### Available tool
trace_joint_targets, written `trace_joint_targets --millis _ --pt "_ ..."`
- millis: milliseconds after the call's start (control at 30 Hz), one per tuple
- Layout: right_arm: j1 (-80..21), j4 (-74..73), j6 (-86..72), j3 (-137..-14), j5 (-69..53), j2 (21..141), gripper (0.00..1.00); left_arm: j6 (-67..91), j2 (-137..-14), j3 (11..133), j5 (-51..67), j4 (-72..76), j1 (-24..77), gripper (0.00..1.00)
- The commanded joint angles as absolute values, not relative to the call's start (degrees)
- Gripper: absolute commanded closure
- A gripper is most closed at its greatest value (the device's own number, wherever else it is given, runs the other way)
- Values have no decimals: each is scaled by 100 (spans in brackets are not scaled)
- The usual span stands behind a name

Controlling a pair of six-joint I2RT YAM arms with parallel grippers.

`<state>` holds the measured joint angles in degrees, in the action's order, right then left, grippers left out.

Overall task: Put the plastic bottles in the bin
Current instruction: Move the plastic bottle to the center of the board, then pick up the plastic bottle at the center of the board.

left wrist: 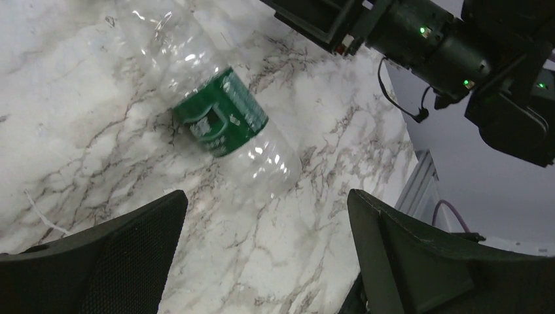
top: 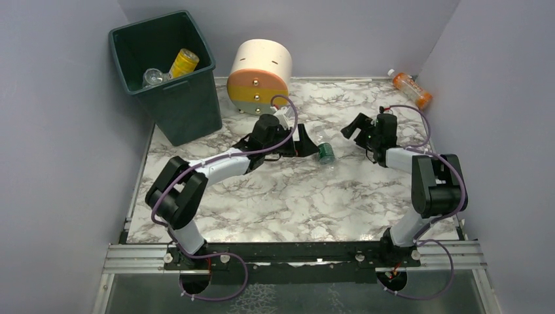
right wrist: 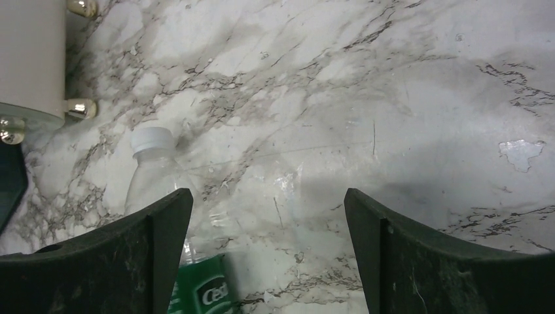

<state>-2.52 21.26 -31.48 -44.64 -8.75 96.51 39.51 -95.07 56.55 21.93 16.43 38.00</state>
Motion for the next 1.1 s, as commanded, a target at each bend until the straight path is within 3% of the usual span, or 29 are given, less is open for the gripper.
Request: trace_joint_targets --millis 0,867,1067 --pt "-236 1912 -3178 -4506 -1387 9411 11 3903 -10023 6126 1831 1454 3809 1" --pt "-492 1749 -3250 -4082 -1854 9244 11 3531 -11642 7567 584 -274 4017 1" --pt "-492 1792 -3262 -4064 -1926 9244 11 3495 -11614 7574 547 -282 4012 16"
